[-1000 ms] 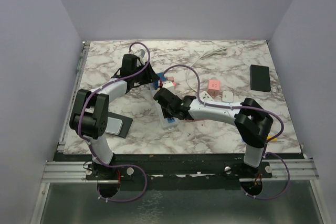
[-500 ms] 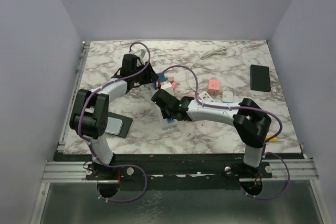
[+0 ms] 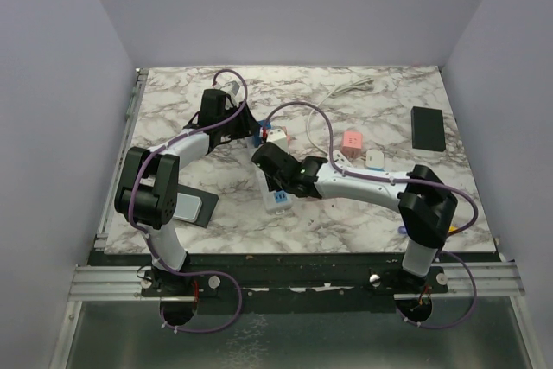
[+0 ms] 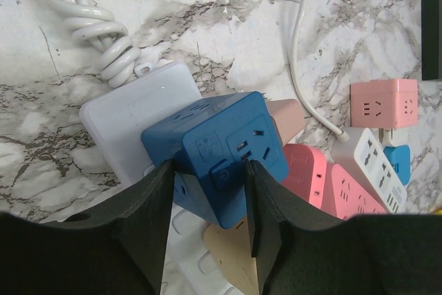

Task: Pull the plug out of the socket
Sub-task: Remove the plug from the socket, then place the plug at the center of the board.

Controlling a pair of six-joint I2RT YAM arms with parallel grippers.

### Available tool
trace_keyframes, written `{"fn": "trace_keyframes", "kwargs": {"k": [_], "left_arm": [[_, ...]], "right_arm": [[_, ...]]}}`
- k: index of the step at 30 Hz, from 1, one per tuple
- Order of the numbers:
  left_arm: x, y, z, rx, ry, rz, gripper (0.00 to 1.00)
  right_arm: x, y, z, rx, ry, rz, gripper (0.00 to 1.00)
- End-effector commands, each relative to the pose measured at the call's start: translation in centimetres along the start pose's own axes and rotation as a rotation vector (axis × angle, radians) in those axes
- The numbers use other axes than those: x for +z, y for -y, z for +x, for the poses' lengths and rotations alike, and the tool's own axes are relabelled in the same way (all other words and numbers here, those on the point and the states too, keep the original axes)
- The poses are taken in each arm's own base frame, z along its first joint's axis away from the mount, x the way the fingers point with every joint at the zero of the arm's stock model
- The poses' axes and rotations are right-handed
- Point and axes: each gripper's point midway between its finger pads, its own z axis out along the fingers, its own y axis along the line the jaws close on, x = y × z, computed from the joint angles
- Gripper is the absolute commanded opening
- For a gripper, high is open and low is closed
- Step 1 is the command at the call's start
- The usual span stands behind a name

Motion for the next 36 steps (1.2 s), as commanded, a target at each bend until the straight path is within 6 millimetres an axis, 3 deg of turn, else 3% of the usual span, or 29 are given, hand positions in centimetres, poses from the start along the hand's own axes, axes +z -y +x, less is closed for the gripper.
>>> {"fn": "trace_keyframes", "kwargs": {"k": [1, 10, 14, 17, 23, 28, 32, 36], "left_arm": [[0.3, -3.8, 7.8, -0.026, -0.242, -0.120, 0.46], [-0.8, -1.9, 5.6, 0.055, -0.196, -0.062, 0.51], [-1.4, -0.6, 4.5, 0.092, -0.174, -0.016, 0.65], [-2.1, 0.0, 3.5, 0.126, -0.142, -0.008, 0.77], [-3.7, 1.2, 1.6, 0.202, -0.080, 0.006, 0.88], [-4.6, 1.8, 0.8, 0.222, -0.047, 0.010, 0.91], [-4.7, 2.1, 1.1, 0.201, -0.055, 0.023, 0.91], [-4.3, 2.5, 1.9, 0.183, -0.080, 0.045, 0.90]], "right_arm": [[-2.7, 0.9, -3.2, 0.015, 0.088, 0.033, 0.00], [-7.0, 3.3, -6.5, 0.091, 0.181, -0.002, 0.00], [-7.1, 7.4, -7.2, 0.179, 0.186, 0.003, 0.00], [-6.4, 12.0, -7.0, 0.259, 0.175, 0.016, 0.00], [-5.1, 21.4, -4.7, 0.395, 0.132, 0.115, 0.00], [-4.2, 26.6, -2.3, 0.546, 0.111, 0.128, 0.00], [-3.9, 28.9, -0.5, 0.657, 0.134, 0.143, 0.01], [-3.1, 28.5, 0.5, 0.703, 0.123, 0.103, 0.03]]}}
